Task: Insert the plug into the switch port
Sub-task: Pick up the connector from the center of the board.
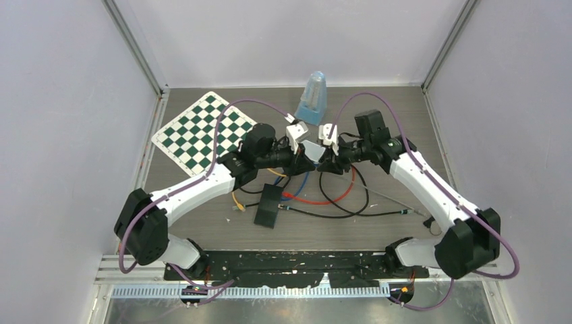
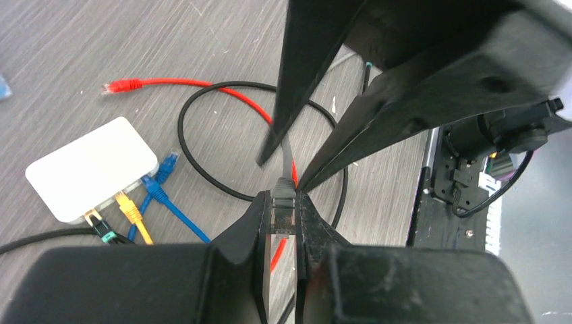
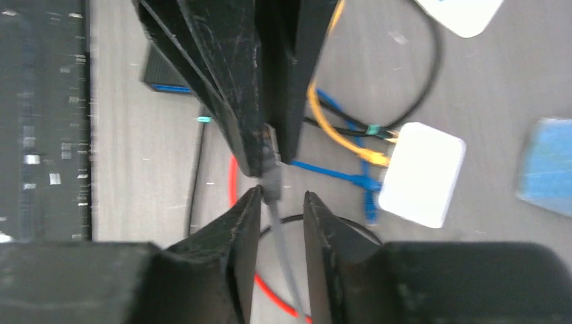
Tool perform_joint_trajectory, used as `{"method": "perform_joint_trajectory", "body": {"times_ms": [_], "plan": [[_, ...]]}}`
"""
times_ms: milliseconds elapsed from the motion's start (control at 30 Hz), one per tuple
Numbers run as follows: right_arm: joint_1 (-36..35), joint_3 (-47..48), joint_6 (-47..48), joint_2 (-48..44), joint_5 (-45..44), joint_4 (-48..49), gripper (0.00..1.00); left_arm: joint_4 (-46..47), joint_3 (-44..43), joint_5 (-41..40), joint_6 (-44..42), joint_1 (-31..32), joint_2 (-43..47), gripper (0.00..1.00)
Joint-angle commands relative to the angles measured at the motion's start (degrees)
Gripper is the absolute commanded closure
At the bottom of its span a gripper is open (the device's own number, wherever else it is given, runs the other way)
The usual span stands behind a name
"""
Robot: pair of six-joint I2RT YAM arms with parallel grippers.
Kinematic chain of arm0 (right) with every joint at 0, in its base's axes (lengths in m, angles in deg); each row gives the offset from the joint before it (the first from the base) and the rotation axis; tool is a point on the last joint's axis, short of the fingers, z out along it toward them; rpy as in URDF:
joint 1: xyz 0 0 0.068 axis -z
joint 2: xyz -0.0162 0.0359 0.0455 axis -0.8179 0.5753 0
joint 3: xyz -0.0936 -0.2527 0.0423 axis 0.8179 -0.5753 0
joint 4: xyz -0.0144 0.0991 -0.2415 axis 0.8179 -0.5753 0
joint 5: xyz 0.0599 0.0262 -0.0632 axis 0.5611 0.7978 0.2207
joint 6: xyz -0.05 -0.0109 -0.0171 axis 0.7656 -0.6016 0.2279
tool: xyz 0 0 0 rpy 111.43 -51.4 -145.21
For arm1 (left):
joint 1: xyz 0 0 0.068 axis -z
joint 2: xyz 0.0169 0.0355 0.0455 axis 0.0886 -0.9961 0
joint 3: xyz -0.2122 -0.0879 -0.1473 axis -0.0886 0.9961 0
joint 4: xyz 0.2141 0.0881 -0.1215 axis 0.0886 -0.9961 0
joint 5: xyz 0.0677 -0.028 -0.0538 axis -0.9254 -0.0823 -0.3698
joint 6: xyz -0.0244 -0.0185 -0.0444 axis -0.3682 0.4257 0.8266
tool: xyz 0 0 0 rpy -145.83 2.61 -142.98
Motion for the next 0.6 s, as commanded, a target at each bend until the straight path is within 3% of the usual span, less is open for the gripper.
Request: {"method": "perform_joint_trajectory", "body": {"times_ms": [0,100,233,567], "plan": [[-0.22,-3.55,-4.15,-8.61,-6.79,17.31,0.59,-0.32,1.24,-6.71,10.87,0.44,3.48,1.00],[-0.81,-10.25,-0.07,-16.04,-11.02,27.85,0.46,-5.20,0.43,-15.34,20.71,0.11,5.79,1.00],[-3.92,-23.89,7.88,-23.30,-18.55,50.99,0.42,-8.32,-1.68,-18.71,35.37,-1.38,7.30,1.00],[-12.88,-32.89,13.96,-27.09,-21.01,59.60,0.45,-12.68,-4.32,-19.84,55.05,-2.37,8.84,1.00]]}}
